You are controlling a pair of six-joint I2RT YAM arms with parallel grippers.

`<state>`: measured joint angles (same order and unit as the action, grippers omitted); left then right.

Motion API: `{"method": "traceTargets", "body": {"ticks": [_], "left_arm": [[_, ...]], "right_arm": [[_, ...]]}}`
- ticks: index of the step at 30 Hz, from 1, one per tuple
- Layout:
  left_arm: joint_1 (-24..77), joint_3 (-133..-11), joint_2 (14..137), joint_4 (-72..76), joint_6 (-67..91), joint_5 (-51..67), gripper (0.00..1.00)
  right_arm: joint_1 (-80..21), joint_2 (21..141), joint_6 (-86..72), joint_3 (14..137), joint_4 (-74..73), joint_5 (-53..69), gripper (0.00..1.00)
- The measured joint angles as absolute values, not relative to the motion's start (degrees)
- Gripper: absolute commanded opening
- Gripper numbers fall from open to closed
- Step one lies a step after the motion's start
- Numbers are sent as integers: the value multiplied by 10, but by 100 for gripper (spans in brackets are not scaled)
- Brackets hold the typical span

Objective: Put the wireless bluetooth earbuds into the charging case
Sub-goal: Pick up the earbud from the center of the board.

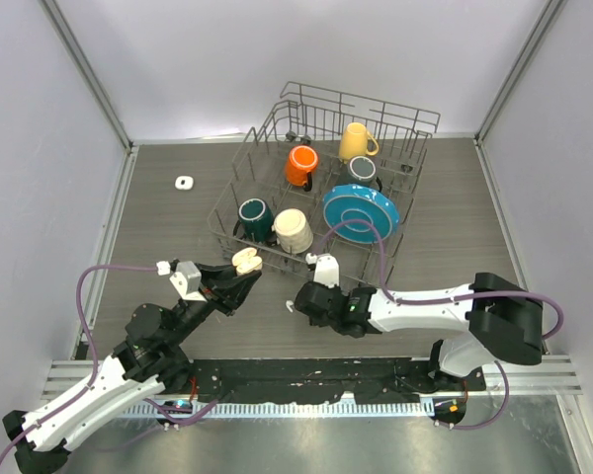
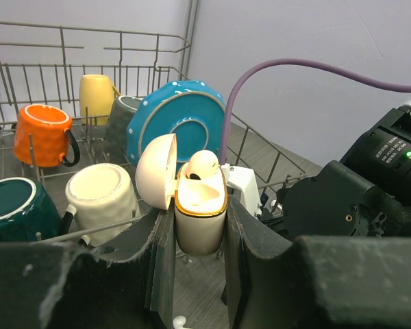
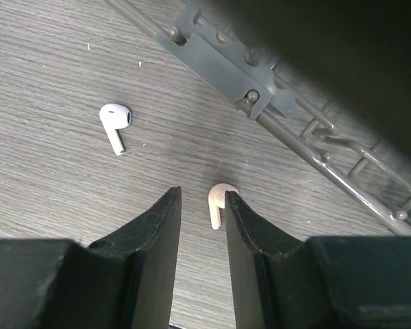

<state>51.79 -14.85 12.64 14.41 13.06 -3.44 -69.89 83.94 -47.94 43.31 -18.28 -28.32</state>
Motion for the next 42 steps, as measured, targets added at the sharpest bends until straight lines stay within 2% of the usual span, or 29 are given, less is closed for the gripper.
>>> {"method": "traceTargets", "body": {"ticks": [16,31,42], "left_arm": [[518,-149,128,145,131,-35,0],[518,-149,139,148,131,-34,0],[518,-149,140,148,133,-34,0]], "right_arm": [[-698,874,-454,481,-242,-307,36],[-754,818,-437,479,-239,-308,38],[-763,832,-478,465,-253,-310,42]]}}
